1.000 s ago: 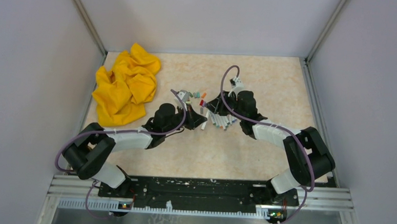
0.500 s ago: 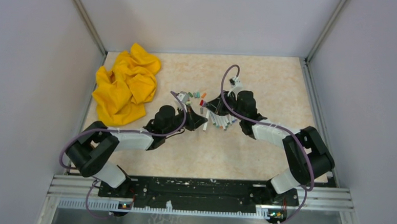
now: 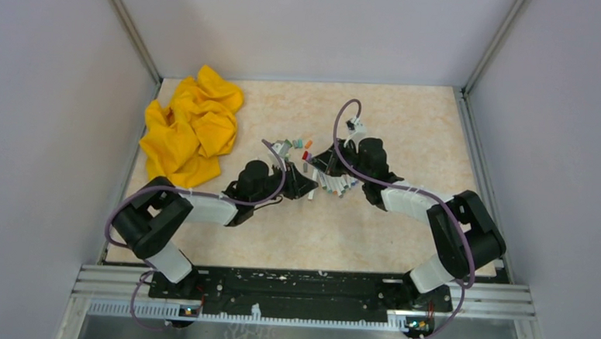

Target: Open the pen caps

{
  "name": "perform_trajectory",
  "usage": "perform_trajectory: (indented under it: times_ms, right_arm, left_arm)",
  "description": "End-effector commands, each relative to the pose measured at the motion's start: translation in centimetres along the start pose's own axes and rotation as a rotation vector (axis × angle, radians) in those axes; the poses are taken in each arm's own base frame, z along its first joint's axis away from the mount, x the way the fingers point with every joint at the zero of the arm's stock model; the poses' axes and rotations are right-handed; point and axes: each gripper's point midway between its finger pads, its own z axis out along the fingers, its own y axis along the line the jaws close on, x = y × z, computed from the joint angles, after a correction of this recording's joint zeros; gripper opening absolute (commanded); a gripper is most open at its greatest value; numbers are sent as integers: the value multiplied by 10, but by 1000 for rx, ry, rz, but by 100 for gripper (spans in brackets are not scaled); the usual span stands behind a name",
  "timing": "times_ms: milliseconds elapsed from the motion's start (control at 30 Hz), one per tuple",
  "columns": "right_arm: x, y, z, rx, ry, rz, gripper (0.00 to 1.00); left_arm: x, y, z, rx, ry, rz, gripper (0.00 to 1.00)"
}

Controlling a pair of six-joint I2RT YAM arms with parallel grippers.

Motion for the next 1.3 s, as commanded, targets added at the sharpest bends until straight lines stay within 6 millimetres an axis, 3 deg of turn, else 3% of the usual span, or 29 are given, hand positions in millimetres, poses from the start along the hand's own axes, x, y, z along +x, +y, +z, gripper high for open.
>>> perform_trajectory:
  times_ms: [0, 100, 167, 267, 533, 700, 833, 1000, 1167, 1267]
  right_arm:
    - [-17, 21, 1, -76, -47, -28, 0]
    - [-16, 21, 1, -77, -43, -29, 0]
    - [-16, 21, 1, -76, -41, -31, 0]
    - [-14, 20, 1, -76, -35, -29, 0]
    - [-11, 18, 1, -74, -26, -31, 0]
    - [-23, 17, 2, -51, -63, -64, 0]
    - [-53, 22, 11, -62, -80, -108, 0]
    - [-122, 33, 24, -97, -156, -146, 0]
    - [-187, 60, 35, -153, -218, -190, 0]
    - [-207, 70, 35, -160, -248, -218, 0]
  left_arm:
    - [-6, -15, 8, 73, -14, 10, 31]
    - [-6, -16, 11, 85, -11, 16, 30]
    - [-5, -18, 12, 99, -4, 22, 23]
    - [-5, -20, 14, 113, 3, 23, 0]
    - [-5, -17, 12, 106, -21, 3, 0]
    - [5, -9, 10, 78, -15, -34, 0]
    - [24, -3, 6, 61, -1, -30, 0]
    - [59, 5, 1, 18, 30, 21, 0]
    - [88, 16, -6, -32, 67, 47, 0]
    - [99, 27, -9, -66, 78, 34, 0]
